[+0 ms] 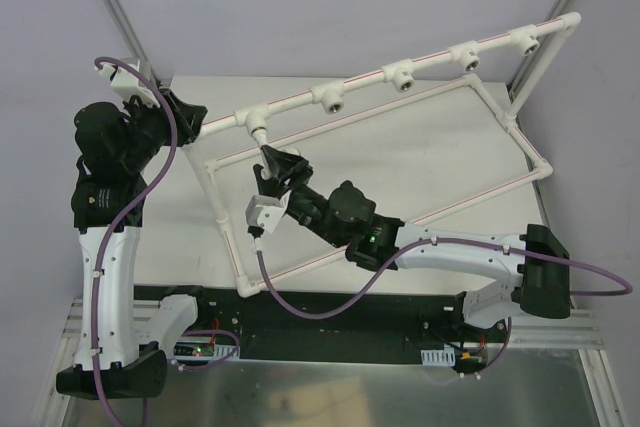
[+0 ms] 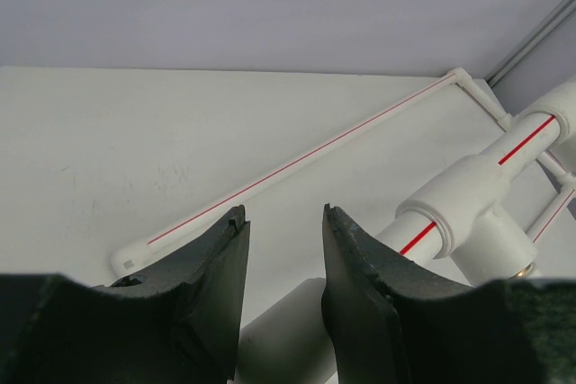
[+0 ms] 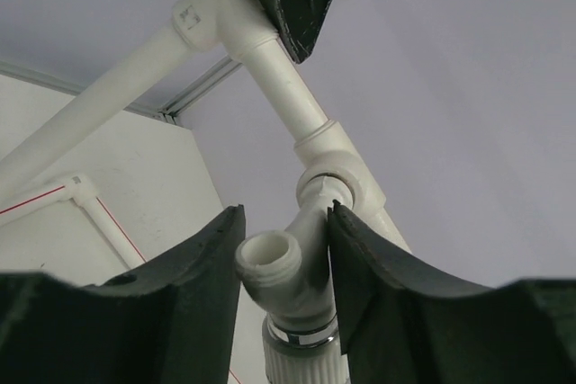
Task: Install the water faucets
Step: Screw the water faucet onto the adaptor.
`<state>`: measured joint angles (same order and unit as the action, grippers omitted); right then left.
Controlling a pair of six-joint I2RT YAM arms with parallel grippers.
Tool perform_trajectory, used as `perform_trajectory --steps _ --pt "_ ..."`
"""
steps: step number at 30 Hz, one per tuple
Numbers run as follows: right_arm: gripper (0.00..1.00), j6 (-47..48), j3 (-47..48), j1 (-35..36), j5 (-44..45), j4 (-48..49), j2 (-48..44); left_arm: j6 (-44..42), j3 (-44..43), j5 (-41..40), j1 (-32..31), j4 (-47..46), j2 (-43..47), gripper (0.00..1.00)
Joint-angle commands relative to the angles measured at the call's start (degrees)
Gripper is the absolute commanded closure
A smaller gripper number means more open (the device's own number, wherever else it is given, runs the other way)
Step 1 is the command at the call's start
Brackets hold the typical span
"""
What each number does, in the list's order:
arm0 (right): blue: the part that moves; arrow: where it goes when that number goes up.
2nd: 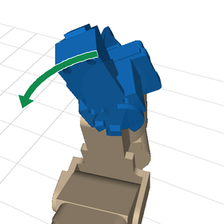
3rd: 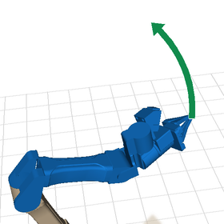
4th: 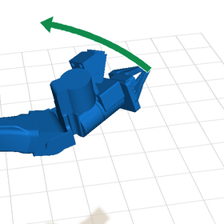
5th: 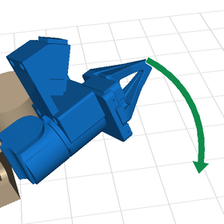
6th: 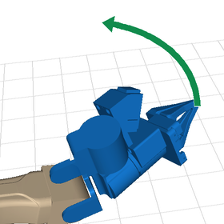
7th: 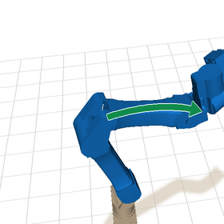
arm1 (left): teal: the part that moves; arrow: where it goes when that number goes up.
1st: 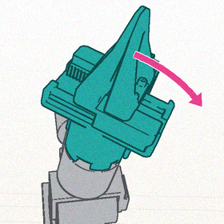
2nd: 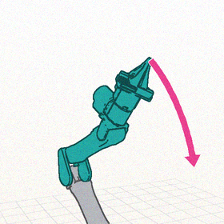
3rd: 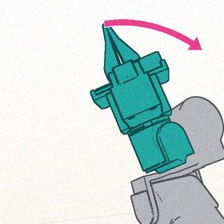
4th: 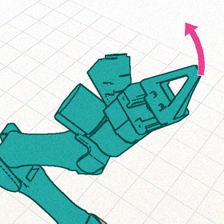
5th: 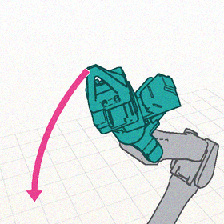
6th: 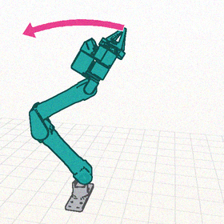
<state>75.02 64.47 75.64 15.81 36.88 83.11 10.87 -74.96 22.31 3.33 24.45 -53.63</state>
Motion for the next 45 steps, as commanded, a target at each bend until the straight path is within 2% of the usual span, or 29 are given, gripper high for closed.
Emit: perform_trajectory --steps 1,6,10,13,17,18,23,32,42,45 --pt "0.56 0.30 2.95 0.04 5.01 1.61 1.35 -2.26 3.77 3.97 -1.14 17.30 -2.45 0.60" --pt "0.78 -5.49 2.59 0.04 9.14 2.23 1.62 -2.35 3.59 4.06 -1.22 17.30 -2.45 0.60" --pt "0.85 -11.02 1.80 -0.57 12.74 3.37 1.70 -2.35 3.77 4.15 -1.22 17.30 -2.36 0.60" --pt "0.87 -17.78 1.19 -1.02 15.38 3.37 1.62 -2.26 3.77 4.06 -1.14 17.30 -2.45 0.60" --pt "0.97 -29.46 0.22 -1.72 18.54 3.37 1.79 -2.35 3.85 4.06 -1.22 17.30 -2.36 0.60" --pt "0.99 -34.11 -0.13 -1.98 19.33 3.37 1.79 -2.35 3.94 3.98 -1.14 17.30 -2.45 0.60" --pt "1.00 -52.75 -0.74 -2.51 23.82 2.85 2.23 -2.26 3.94 3.97 -1.22 17.30 -2.54 0.60" --pt "1.00 -99.67 -4.52 -5.59 20.05 1.09 1.79 -2.44 4.21 3.80 -1.22 17.30 -2.45 0.60" --pt "1.00 -144.50 -4.44 -5.94 19.96 0.65 3.64 -2.44 4.21 3.89 -1.14 17.30 -2.19 0.60" --pt "1.00 -154.36 -3.82 -5.94 19.52 0.65 3.81 -2.44 4.29 3.89 -1.22 17.30 -2.10 0.60"
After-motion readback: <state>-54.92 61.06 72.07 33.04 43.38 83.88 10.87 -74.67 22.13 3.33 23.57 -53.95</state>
